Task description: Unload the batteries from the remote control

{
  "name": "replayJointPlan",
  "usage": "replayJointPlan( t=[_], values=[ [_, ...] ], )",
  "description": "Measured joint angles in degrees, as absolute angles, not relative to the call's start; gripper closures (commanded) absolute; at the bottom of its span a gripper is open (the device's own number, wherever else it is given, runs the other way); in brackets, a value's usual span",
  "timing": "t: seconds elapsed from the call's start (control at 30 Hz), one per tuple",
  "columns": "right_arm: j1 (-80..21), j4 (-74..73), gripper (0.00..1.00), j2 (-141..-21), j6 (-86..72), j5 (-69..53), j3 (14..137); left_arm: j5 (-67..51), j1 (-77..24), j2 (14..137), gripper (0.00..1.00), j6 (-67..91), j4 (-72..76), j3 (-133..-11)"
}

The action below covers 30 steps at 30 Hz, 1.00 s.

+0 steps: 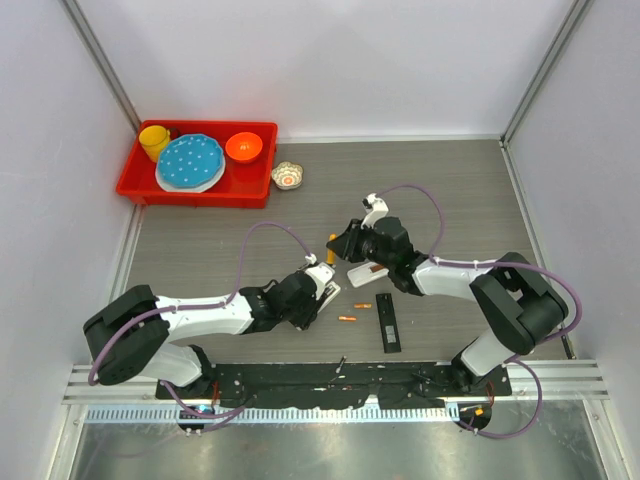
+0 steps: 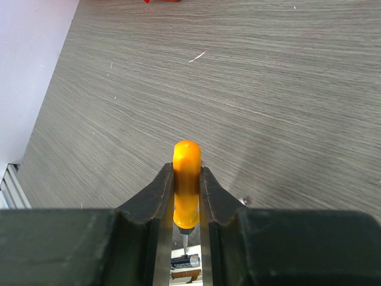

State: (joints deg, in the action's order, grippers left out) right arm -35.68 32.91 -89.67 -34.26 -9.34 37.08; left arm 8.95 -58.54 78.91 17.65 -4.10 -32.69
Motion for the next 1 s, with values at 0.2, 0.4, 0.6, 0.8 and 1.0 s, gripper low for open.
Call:
replayJointPlan(
  t=[0.2,0.4,0.6,0.8,1.0],
  values=[
    [-36.6,32.82,0.99,-89.54,-33.12,-5.06,37.06,8.95,-58.54,79.0,1.0,17.63,-4.14,-32.77],
    [-36.58,32.51,0.99,-87.92,-32.34,-2.2,36.42,8.97,-58.54,79.24,1.0,17.63,-4.25,-33.01],
    [-36.58,31.97,0.99,-86.96,-31.53,-1.58,36.18,8.99,-58.54,79.75,1.0,17.63,-4.73,-33.58],
    [-36.58,30.98,0.99,-86.37,-31.31,-1.67,35.97,8.99,-58.54,79.77,1.0,17.61,-4.75,-33.63],
    [-36.6,30.76,0.99,-85.84,-31.29,-1.85,35.57,9.02,-58.54,79.77,1.0,17.63,-4.75,-33.63]
  ],
)
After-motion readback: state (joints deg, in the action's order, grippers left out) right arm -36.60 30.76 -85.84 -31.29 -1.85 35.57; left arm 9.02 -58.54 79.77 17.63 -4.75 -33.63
